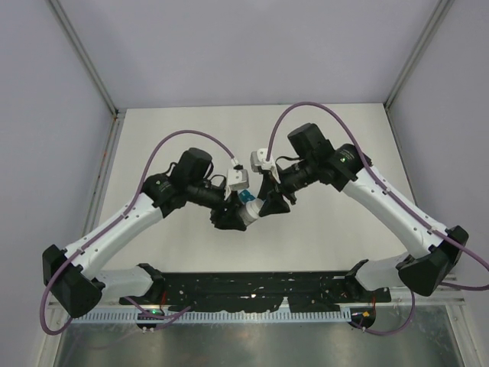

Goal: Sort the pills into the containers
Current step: Screw the lid of the pill bottle onto the pill bottle.

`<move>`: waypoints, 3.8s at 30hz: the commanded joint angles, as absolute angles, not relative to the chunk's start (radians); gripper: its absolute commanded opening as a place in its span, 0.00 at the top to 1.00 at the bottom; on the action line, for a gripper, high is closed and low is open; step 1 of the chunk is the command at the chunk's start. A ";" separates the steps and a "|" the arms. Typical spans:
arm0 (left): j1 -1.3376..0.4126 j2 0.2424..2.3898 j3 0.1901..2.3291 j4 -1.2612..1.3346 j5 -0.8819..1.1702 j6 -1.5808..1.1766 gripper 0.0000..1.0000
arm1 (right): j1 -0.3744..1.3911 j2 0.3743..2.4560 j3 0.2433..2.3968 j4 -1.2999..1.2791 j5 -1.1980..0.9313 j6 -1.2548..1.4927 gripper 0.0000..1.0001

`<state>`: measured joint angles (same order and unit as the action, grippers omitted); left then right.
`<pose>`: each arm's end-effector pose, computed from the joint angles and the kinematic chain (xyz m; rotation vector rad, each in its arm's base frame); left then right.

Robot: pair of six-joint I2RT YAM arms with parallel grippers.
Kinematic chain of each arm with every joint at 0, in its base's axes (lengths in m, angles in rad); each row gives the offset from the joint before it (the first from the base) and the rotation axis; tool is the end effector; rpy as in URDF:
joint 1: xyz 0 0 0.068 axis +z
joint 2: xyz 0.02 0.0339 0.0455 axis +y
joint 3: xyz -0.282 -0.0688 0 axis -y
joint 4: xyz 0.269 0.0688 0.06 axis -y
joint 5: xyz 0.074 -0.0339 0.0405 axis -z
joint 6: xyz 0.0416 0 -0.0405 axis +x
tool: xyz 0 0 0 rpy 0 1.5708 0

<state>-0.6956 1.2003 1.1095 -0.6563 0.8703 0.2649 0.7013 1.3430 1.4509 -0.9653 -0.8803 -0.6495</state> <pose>0.1832 -0.1944 0.3432 1.4364 1.7741 -1.2247 0.1956 0.2071 0.4008 -1.7105 1.5053 1.0782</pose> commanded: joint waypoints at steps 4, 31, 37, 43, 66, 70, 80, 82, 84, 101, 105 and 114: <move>-0.718 1.134 1.068 -0.450 0.502 0.209 1.00 | 0.670 1.483 1.523 -0.931 -0.962 -0.461 0.72; -0.936 1.141 0.910 -0.213 -0.216 0.319 1.00 | 0.483 1.648 1.529 -0.813 -1.026 -0.213 0.10; -0.830 1.112 0.962 -0.302 0.053 0.241 1.00 | 0.465 1.517 1.493 -0.904 -0.988 -0.425 0.05; -0.709 1.094 1.018 -0.409 0.550 0.219 1.00 | 0.482 1.379 1.463 -0.903 -0.959 -0.566 0.04; -0.661 1.190 1.144 -0.618 0.977 0.275 1.00 | 0.661 1.353 1.491 -0.914 -0.902 -0.658 0.36; -0.660 1.190 1.141 -0.611 0.968 0.270 1.00 | 0.664 1.367 1.494 -0.914 -0.925 -0.650 0.43; -0.664 1.170 1.097 -0.531 0.780 0.233 1.00 | 0.666 1.411 1.500 -0.899 -0.963 -0.560 0.67; -0.669 1.157 1.086 -0.508 0.697 0.227 1.00 | 0.663 1.437 1.511 -0.896 -0.956 -0.520 0.70; -0.681 1.140 1.072 -0.482 0.578 0.224 1.00 | 0.661 1.463 1.520 -0.894 -0.954 -0.486 0.72; -0.724 1.089 0.989 -0.371 0.270 0.213 1.00 | 0.644 1.543 1.534 -0.838 -0.910 -0.328 0.68; -0.732 1.092 0.982 -0.356 0.203 0.215 1.00 | 0.635 1.558 1.532 -0.821 -0.904 -0.285 0.71; -0.830 1.098 0.954 -0.308 0.000 0.271 1.00 | 0.581 1.626 1.522 -0.741 -0.913 -0.138 0.75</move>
